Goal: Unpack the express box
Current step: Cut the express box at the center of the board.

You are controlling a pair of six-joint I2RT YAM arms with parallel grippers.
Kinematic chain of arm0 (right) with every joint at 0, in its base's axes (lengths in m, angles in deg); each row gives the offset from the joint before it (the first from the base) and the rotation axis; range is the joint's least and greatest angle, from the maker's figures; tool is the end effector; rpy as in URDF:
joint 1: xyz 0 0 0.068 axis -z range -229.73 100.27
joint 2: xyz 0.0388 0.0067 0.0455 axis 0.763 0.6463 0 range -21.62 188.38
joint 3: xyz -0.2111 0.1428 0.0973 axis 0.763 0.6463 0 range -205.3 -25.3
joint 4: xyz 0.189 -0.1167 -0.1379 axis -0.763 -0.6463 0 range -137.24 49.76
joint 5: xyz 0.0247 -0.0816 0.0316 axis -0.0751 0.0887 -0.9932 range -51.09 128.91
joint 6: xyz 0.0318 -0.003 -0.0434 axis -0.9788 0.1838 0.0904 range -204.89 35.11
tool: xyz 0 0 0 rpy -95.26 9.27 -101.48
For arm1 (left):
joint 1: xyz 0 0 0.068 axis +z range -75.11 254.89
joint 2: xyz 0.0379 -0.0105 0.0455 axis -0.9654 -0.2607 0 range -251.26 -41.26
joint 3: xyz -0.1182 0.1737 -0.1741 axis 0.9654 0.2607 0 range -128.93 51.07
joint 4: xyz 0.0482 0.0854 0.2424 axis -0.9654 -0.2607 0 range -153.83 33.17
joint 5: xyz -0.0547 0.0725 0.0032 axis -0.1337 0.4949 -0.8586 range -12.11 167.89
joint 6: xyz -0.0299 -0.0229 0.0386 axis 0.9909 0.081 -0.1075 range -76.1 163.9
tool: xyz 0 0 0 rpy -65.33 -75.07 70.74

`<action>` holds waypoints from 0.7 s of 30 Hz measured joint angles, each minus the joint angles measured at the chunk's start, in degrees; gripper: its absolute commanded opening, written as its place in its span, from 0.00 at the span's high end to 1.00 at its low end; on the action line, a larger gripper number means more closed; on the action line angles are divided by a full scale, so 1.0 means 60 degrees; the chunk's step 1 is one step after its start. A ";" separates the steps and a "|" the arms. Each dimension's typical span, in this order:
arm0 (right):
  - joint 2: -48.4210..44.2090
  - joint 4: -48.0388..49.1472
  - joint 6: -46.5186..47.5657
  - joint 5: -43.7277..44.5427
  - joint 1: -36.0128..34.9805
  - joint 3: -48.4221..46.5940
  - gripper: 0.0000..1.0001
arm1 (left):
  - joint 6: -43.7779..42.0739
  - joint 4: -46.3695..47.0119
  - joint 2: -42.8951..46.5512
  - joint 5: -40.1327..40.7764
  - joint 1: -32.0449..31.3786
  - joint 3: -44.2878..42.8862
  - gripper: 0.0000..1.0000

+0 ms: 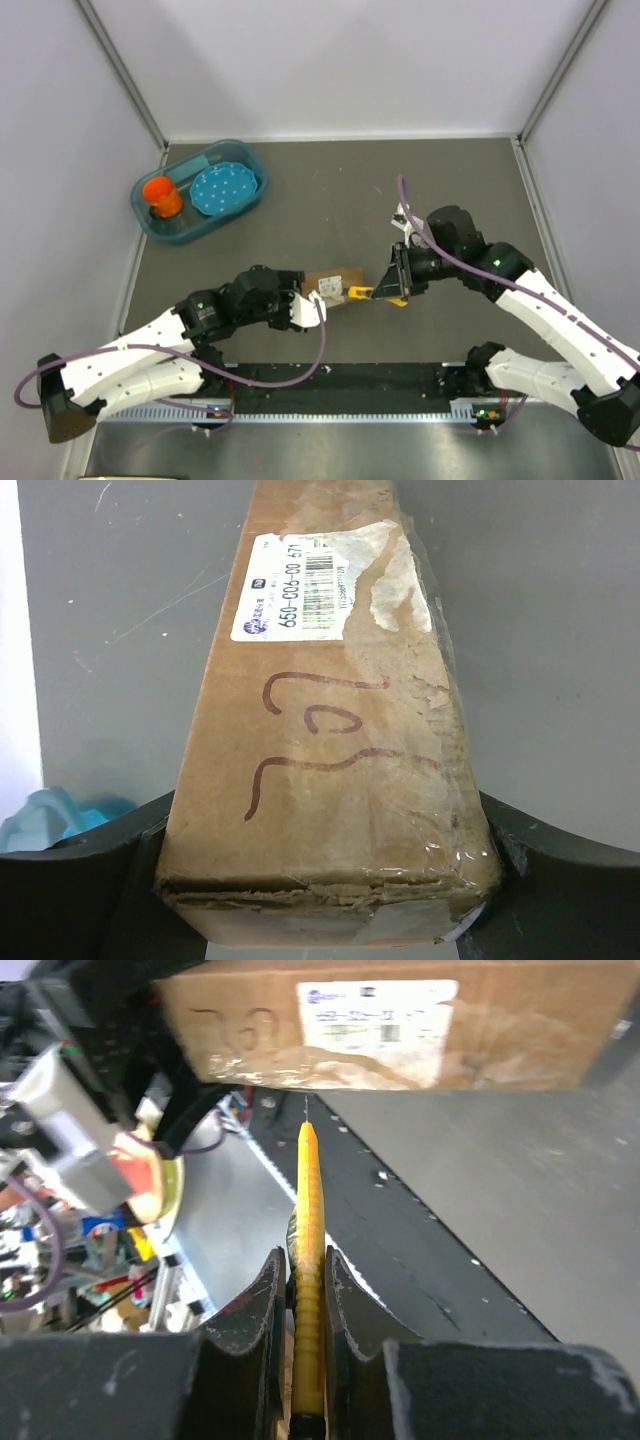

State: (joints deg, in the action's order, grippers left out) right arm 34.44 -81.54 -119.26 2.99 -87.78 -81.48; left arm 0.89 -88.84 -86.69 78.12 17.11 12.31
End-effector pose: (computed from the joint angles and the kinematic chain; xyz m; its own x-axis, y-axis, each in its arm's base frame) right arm 0.1406 0.1366 0.3254 -0.9060 -0.1284 -0.4034 -0.4064 0.5307 0.7437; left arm 0.0911 -0.1443 0.2642 0.3322 0.7521 -0.5692 0.8447 0.0312 0.5344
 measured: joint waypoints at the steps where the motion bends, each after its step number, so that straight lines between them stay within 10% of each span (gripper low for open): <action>1: -0.0011 -0.0153 0.0131 0.0262 0.0025 0.0007 1.00 | 0.0171 0.0146 0.0026 -0.0026 0.0011 0.0106 0.76; 12: -0.0131 -0.1093 0.1311 0.2874 0.1209 0.0055 1.00 | 0.2696 0.2659 -0.0696 -0.2554 0.1078 0.1086 0.66; 13: -0.0131 -0.1100 0.1359 0.2951 0.1239 0.0055 1.00 | 0.2743 0.2922 -0.0925 -0.2743 0.1158 0.1086 0.61; 16: -0.0127 -0.1133 0.1468 0.3096 0.1257 0.0055 1.00 | 0.2728 0.3716 -0.1530 -0.3198 0.1271 0.1133 0.01; 21: -0.0127 -0.1133 0.1483 0.3126 0.1311 0.0055 1.00 | 0.2244 0.3184 -0.2142 -0.3483 0.1275 0.1439 0.01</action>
State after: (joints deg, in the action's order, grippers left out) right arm 33.67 -88.34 -110.36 21.74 -79.91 -81.15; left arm 14.36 -69.73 -99.54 57.22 24.76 20.94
